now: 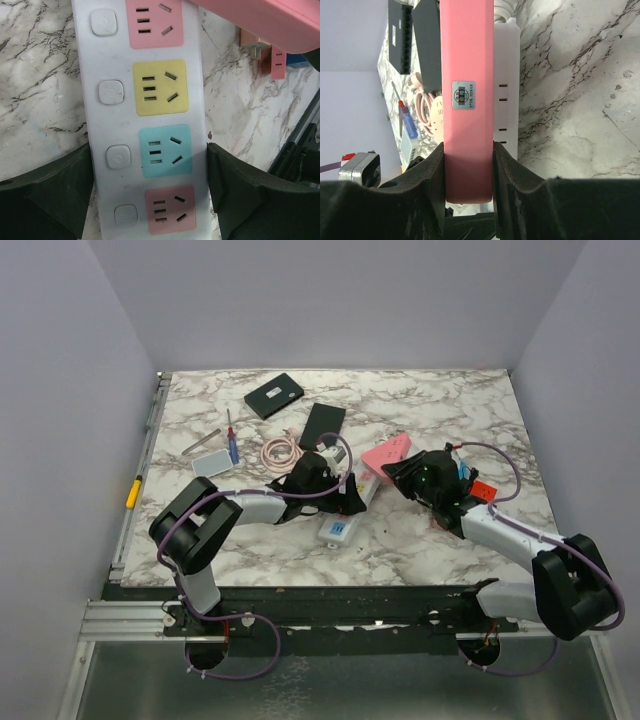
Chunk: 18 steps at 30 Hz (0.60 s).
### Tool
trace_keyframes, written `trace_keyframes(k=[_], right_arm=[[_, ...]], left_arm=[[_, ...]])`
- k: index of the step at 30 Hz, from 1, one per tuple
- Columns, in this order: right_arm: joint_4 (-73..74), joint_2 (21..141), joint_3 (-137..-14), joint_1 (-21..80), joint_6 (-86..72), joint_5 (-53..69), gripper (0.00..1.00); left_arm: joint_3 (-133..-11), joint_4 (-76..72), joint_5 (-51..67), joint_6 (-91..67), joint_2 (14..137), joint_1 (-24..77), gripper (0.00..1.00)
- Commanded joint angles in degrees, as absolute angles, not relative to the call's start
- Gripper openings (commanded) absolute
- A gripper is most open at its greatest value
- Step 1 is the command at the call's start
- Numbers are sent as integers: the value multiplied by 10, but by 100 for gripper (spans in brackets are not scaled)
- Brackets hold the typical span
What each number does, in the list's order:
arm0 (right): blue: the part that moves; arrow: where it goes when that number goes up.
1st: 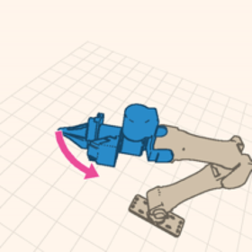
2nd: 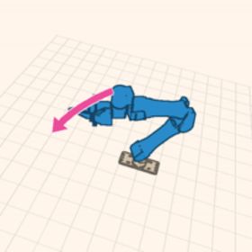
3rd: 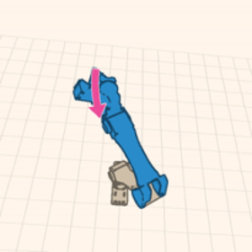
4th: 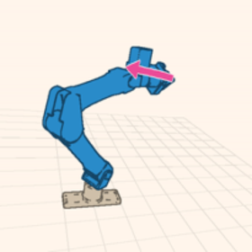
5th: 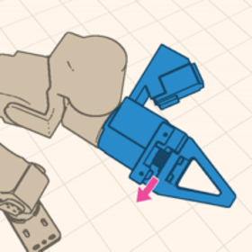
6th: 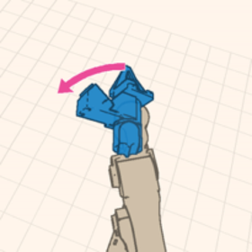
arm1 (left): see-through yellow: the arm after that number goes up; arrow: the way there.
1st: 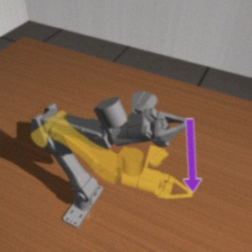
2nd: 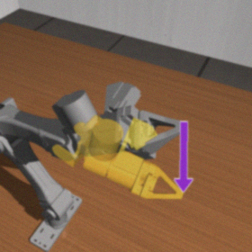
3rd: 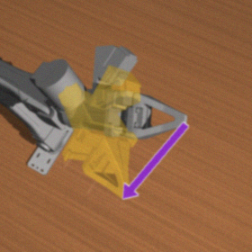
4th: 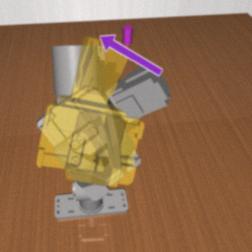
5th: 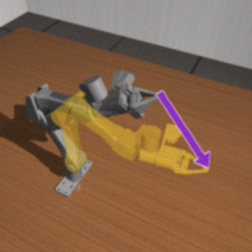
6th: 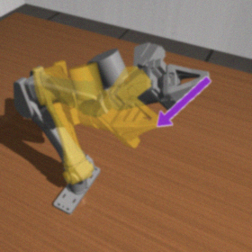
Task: Pull the plug off the socket
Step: Remove the socket from the socket.
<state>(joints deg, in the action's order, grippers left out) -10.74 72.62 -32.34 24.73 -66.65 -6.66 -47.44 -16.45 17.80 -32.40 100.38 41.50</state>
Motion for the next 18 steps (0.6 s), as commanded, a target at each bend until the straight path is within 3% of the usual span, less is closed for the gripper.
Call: trace_keyframes(k=[1,9,18], right_arm=[[-86,713,-296,228,-659,-125,0],[-117,709,-281,226,-684,-110,0],[-157,729,-289,227,-709,-92,0]], left_arm=[[-423,-107,230,-389,1007,399,0],[-411,-111,223,-383,1002,394,0],[-421,-44,138,-327,1002,413,0]])
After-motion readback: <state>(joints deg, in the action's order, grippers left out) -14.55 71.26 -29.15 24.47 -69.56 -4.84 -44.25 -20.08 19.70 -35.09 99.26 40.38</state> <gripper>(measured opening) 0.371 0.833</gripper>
